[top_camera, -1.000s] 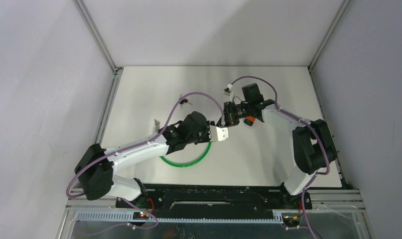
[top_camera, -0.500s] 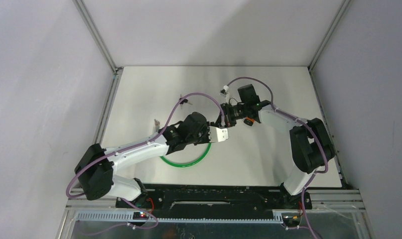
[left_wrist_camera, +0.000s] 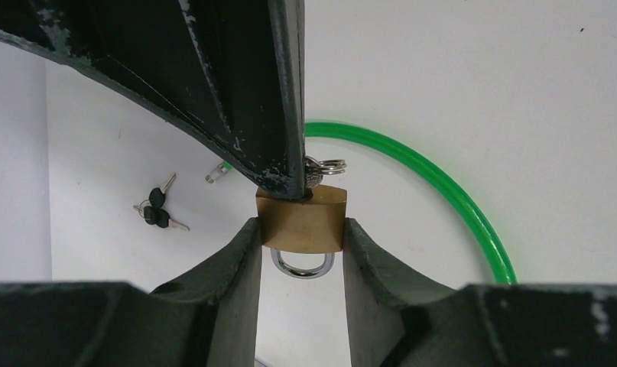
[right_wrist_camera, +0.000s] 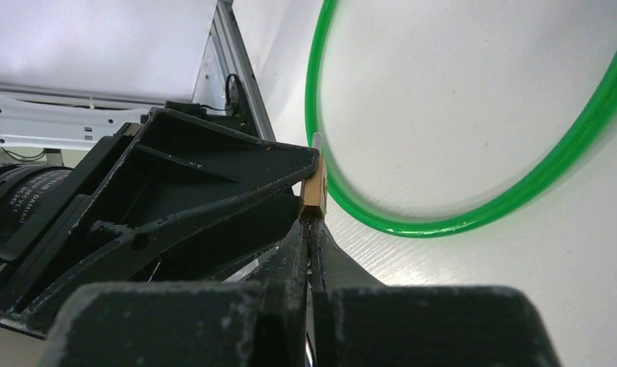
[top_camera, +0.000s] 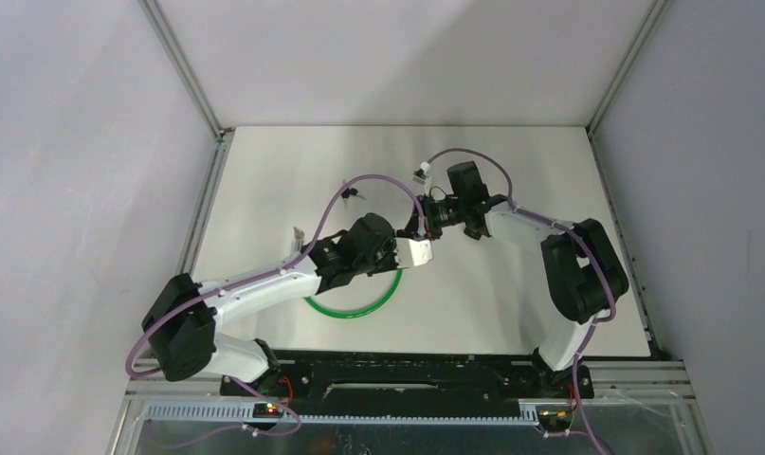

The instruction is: Unlock with the key

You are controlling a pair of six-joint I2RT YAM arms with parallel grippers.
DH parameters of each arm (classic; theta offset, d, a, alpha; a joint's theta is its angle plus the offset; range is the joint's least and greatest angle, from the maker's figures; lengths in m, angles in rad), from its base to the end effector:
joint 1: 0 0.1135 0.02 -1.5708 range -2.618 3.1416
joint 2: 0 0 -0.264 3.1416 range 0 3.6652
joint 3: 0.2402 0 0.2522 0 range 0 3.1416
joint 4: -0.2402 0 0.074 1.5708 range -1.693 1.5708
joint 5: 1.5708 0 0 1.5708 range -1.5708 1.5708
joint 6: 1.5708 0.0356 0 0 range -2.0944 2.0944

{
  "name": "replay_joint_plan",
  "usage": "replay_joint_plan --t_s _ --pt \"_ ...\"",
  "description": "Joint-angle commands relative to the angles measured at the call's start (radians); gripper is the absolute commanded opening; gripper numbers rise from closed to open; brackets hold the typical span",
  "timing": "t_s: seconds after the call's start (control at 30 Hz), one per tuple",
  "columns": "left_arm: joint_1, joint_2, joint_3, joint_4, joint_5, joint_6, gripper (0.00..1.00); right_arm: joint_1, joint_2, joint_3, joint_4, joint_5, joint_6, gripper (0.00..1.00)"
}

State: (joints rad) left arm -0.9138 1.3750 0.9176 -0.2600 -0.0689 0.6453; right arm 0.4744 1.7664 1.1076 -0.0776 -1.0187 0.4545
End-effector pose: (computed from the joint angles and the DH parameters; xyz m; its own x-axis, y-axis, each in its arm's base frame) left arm 0.1836 -0.2340 0.2461 0.1353 0.8070 -0.5748 0.8473 0.2065 0.4894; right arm 0.3156 0.1962 0.2077 -0.8883 -0.1973 -0.4146 -0.4571 0.2950 0.8390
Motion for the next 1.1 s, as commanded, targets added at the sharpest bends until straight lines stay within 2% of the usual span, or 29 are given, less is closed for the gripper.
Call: replay_joint_plan --t_s 0.0,0.2,0.37,0.43,0.73,0.97,1.07 --pt "-0.021 -0.014 0.011 0.182 0.089 -0.025 0.00 0.034 0.015 -0.004 0.158 -0.066 0.051 0.00" --pt "-0.006 -0.025 0.006 0.159 0.129 -0.011 0.00 -0.010 -0.028 -0.005 0.119 -0.091 -0.003 0.02" --pt "0.031 -0.046 0.013 0.121 0.214 -0.028 0.00 -0.066 -0.110 -0.011 0.041 -0.107 -0.095 0.28" --pt "0.050 -0.048 0.018 0.105 0.268 -0.037 0.00 -0.093 -0.151 -0.011 0.007 -0.113 -0.142 0.35" --pt "0.113 -0.062 0.044 0.041 0.487 -0.073 0.00 -0.140 -0.297 -0.013 -0.233 -0.095 -0.498 0.37" --pt "0.113 -0.043 0.070 0.044 0.437 -0.101 0.00 -0.095 -0.271 -0.020 -0.260 -0.027 -0.462 0.39" --pt "0.113 -0.042 0.073 0.035 0.467 -0.105 0.00 -0.078 -0.254 -0.021 -0.285 -0.021 -0.506 0.42"
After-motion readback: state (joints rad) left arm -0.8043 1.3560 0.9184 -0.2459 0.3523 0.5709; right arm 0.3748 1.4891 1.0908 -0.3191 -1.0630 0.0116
